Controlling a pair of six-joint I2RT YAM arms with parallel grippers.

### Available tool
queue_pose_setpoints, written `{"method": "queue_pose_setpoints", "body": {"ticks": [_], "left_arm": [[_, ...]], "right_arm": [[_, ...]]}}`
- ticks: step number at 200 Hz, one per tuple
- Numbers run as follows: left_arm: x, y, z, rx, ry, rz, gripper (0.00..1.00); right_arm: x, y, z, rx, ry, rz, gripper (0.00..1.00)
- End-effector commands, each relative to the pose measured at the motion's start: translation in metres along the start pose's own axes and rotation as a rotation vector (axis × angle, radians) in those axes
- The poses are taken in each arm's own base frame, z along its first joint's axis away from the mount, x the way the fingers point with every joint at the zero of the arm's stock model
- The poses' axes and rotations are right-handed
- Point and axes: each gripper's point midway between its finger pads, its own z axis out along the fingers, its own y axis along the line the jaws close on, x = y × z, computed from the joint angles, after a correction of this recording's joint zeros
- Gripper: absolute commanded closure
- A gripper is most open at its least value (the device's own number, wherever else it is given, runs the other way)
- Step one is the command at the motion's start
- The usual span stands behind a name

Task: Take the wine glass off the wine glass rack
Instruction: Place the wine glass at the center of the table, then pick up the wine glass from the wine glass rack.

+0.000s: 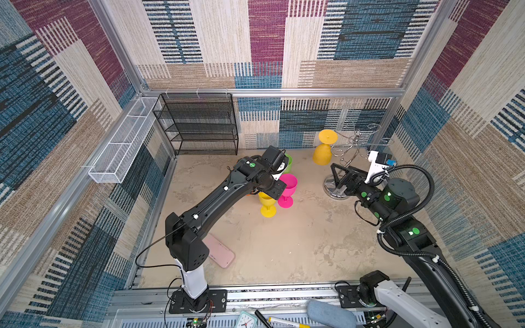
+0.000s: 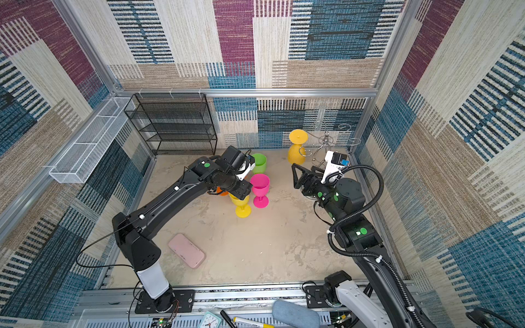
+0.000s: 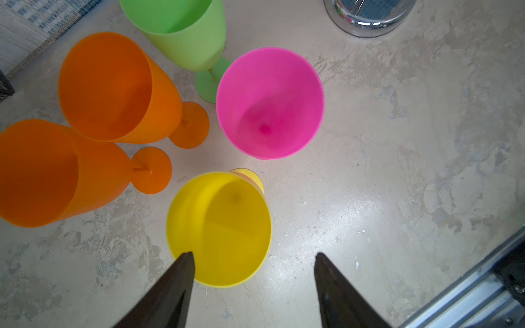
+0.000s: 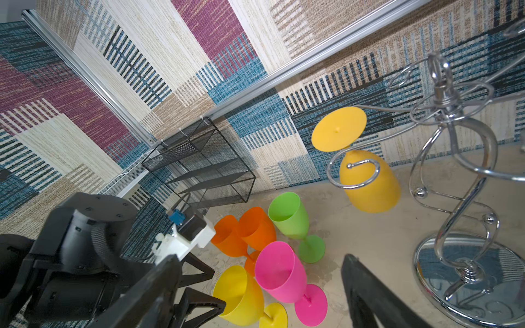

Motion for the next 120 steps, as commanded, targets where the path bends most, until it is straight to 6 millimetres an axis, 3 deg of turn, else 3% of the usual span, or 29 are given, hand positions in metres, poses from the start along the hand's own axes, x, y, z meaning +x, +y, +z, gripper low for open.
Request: {"method": "queue_pose_setpoints", "body": {"ticks": [1, 34, 60, 86, 120], "left_arm": [[-0.022, -0.002, -0.028, 0.037, -0.109, -0.05, 0.24], [-0.074, -0.017, -0.076, 0.244, -0.32, -0.2, 0.21], [-0.118, -0.022, -0.094, 0.448, -0.454, -0.368, 0.21], [-0.16, -0.023, -0.096, 0.641, -0.541, -0.52, 0.24], [-0.206, -0.021, -0.078, 0.828, -0.629, -0.691, 0.26]], "right_arm": [[-0.011, 0.001, -0.001, 0.011, -0.036, -0.008, 0.1], [-0.012, -0.002, 0.004, 0.036, -0.029, -0.015, 0.09], [-0.01, -0.003, 0.008, 0.042, -0.014, -0.014, 0.09], [-0.008, -0.007, 0.007, 0.059, -0.01, -0.03, 0.09], [-0.001, -0.016, 0.0, 0.09, -0.002, -0.087, 0.1]]}}
